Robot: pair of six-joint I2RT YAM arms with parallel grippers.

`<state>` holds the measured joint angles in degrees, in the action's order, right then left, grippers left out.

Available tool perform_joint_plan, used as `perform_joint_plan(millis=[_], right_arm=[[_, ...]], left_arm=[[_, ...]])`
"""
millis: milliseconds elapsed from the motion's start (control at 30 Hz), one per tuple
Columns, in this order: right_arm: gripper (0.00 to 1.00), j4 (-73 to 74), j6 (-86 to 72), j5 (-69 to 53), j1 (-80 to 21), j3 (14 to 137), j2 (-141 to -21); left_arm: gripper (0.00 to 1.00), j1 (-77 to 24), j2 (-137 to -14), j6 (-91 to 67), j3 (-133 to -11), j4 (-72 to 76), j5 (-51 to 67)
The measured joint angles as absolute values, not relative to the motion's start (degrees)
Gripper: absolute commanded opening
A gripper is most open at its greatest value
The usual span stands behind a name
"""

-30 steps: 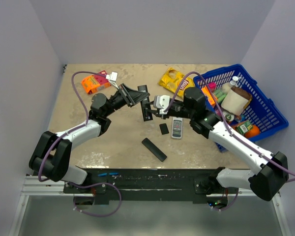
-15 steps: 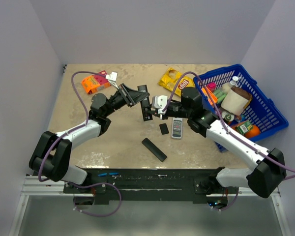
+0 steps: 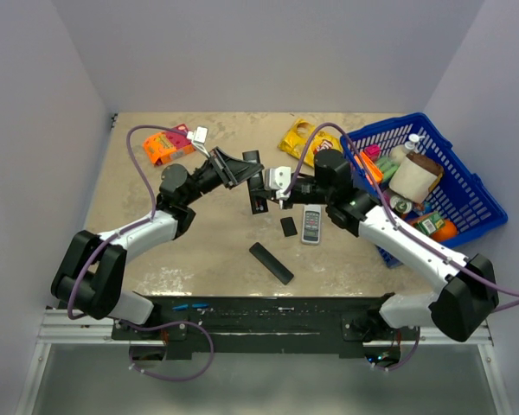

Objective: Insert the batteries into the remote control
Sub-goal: Adjust the battery in the remote control.

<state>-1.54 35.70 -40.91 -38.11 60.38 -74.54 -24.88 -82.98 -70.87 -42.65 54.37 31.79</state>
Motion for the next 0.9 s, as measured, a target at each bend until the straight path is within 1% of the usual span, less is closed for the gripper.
perform_joint_plan(millis=[300, 533, 733, 900], right_arm=[[0.01, -0.9, 36.9, -41.6, -38.0, 60.3, -74.7], [0.02, -5.7, 36.8, -41.0, -37.9, 56.0, -72.9], [0.06, -10.1, 36.1, -39.9, -38.0, 53.1, -72.2], [0.13, -11.9, 36.0, -40.0, -38.0, 52.2, -72.3]], left_arm=[[0.0, -24.9, -83.0, -71.6, -42.7, 55.0, 32.1], [0.0, -24.9, -83.0, -71.8, -42.7, 54.7, 32.7], [0.0, -24.8, -83.0, -71.9, -42.7, 54.7, 32.8], [0.0, -24.8, -83.0, -71.9, -42.7, 54.7, 32.8]])
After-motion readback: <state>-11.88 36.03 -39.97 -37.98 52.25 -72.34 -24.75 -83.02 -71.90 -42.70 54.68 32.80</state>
